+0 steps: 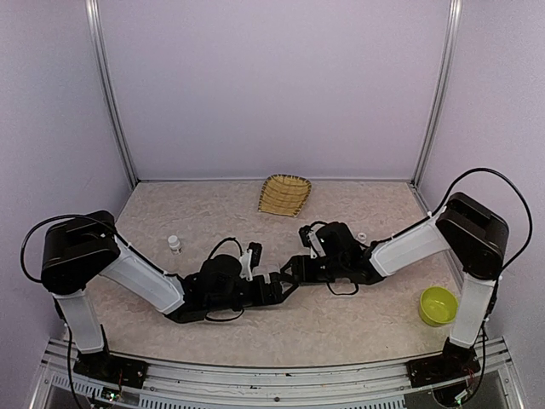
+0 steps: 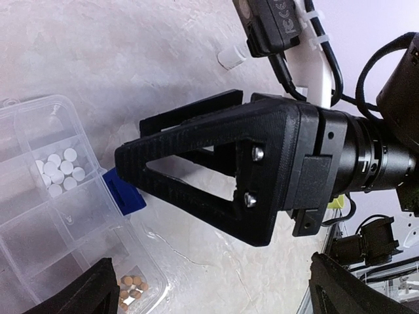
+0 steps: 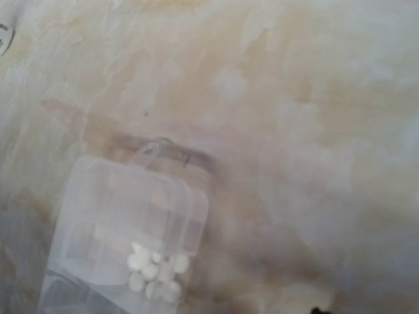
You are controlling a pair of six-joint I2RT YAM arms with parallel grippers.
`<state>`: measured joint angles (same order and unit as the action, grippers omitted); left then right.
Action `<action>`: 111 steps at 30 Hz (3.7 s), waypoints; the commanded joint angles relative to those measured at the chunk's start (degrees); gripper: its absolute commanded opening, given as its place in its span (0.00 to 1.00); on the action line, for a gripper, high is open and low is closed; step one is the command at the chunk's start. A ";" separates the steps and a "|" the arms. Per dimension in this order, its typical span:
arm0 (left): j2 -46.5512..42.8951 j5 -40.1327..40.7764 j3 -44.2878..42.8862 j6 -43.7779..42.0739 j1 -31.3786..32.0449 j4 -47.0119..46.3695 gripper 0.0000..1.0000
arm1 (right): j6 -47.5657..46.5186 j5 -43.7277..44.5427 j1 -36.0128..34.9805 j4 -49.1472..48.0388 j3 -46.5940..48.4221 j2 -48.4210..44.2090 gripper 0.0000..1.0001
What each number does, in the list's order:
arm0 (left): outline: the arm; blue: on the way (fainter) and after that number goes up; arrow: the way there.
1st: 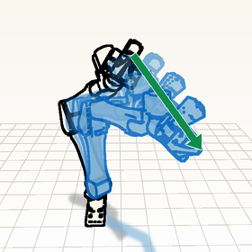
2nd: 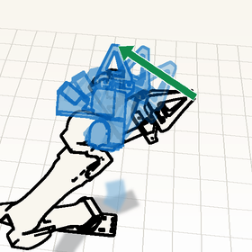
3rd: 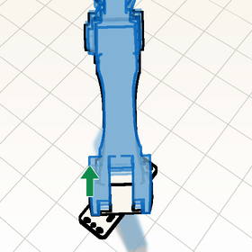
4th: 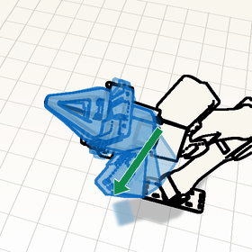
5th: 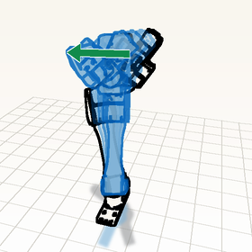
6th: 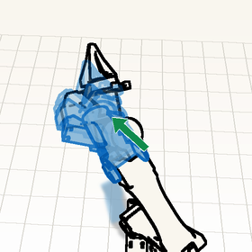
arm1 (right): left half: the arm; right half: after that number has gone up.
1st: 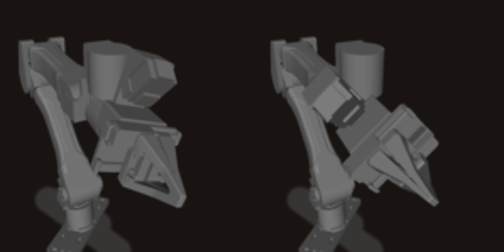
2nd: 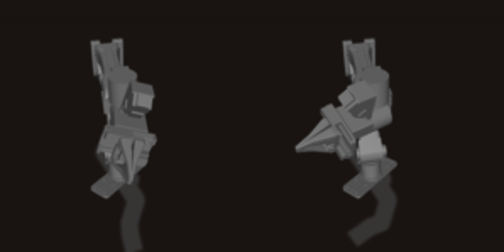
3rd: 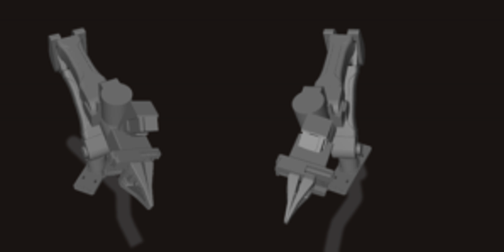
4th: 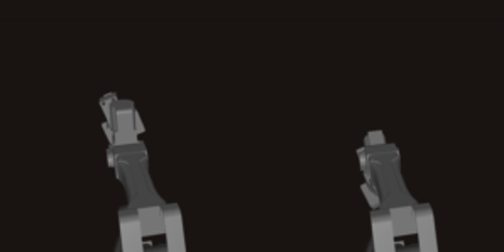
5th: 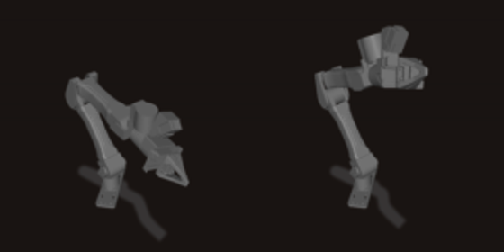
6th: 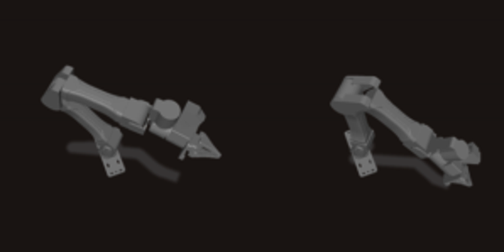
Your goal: Sort the pills into containers
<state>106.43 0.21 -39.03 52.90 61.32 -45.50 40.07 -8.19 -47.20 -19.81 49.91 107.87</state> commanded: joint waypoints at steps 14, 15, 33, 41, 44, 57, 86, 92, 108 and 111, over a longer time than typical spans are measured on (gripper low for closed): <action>-0.06 -0.88 1.52 1.06 -0.46 0.98 0.99 | -1.61 0.46 0.23 6.46 -3.91 -6.67 0.49; -0.27 -0.76 1.43 0.95 -0.60 1.18 0.99 | -1.40 -0.88 0.20 6.04 -3.61 -6.18 0.45; 0.93 1.54 -4.35 -0.96 -1.20 13.82 0.99 | 1.80 -11.31 0.30 -0.09 0.83 4.69 0.20; 1.50 1.01 -4.66 -1.31 -1.44 13.97 0.99 | 3.37 -14.35 0.53 -3.08 -0.13 2.90 0.43; 1.38 0.57 -4.89 -1.70 -1.76 13.64 0.99 | 3.12 -13.87 0.54 -2.23 0.75 3.08 0.44; -8.18 4.20 -8.85 -8.76 -2.78 22.34 0.99 | 2.93 -13.26 0.46 -1.97 2.39 4.55 0.40; -3.26 8.35 -7.71 -4.76 -1.99 30.51 0.96 | 3.22 -12.89 -1.09 -0.07 3.54 5.14 0.30; -2.47 7.24 -7.55 -4.82 -1.99 28.10 0.85 | 3.89 -13.06 -1.76 0.23 3.97 5.37 0.28; -1.65 5.81 -7.19 -4.97 -2.23 26.25 0.73 | 6.23 -14.35 -2.92 -1.26 3.18 6.05 0.27; -3.20 6.32 -5.71 -5.29 -2.83 26.05 0.80 | 4.93 -12.32 -2.85 0.92 3.11 4.61 0.34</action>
<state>103.96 8.58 -46.41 48.16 58.98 -16.82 46.04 -21.15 -48.29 -21.78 52.99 112.62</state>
